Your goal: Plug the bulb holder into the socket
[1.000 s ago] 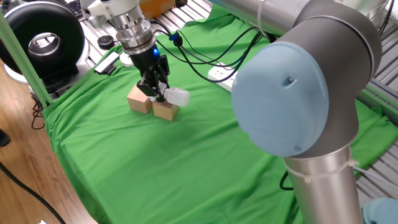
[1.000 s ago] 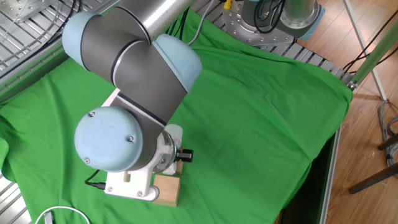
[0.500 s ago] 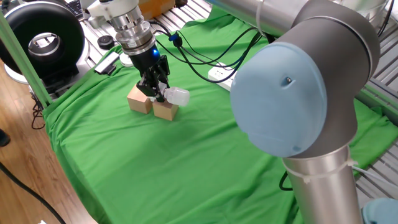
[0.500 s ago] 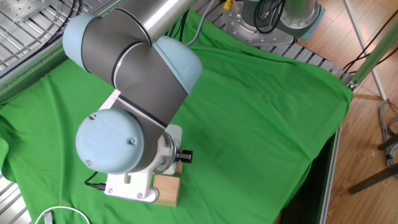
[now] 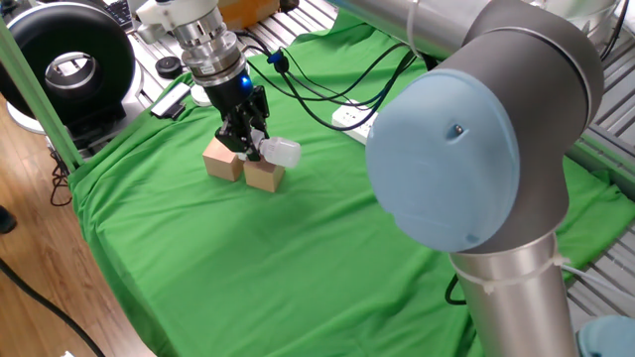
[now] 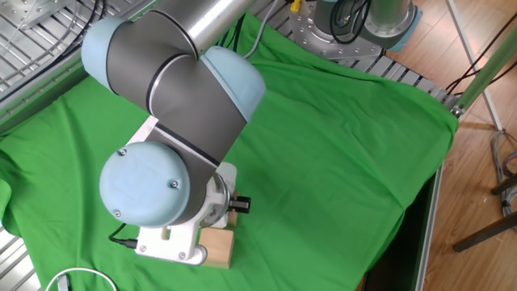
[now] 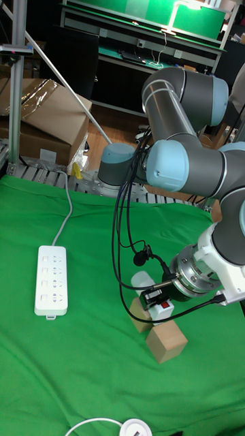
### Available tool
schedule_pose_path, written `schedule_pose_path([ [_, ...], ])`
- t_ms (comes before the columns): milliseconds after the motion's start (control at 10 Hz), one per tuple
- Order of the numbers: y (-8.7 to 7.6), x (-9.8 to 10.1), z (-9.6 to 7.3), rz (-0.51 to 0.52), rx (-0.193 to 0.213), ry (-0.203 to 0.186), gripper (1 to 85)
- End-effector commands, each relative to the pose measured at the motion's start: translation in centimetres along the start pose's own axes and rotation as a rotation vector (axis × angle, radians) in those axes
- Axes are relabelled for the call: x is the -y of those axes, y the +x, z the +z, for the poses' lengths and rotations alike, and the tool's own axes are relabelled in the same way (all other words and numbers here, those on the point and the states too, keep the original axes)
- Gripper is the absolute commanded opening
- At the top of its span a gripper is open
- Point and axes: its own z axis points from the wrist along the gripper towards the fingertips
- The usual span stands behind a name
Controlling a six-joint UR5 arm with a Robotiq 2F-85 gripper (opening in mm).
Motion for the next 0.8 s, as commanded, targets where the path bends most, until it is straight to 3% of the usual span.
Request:
schedule_pose_path([
  [0, -0.32, -0.12, -0.21, -0.009, 0.014, -0.010, 42.7],
  [300, -0.30, 0.05, -0.17, -0.012, 0.014, -0.005, 46.3],
  [700, -0.28, -0.42, -0.74, -0.025, 0.025, -0.029, 47.0],
])
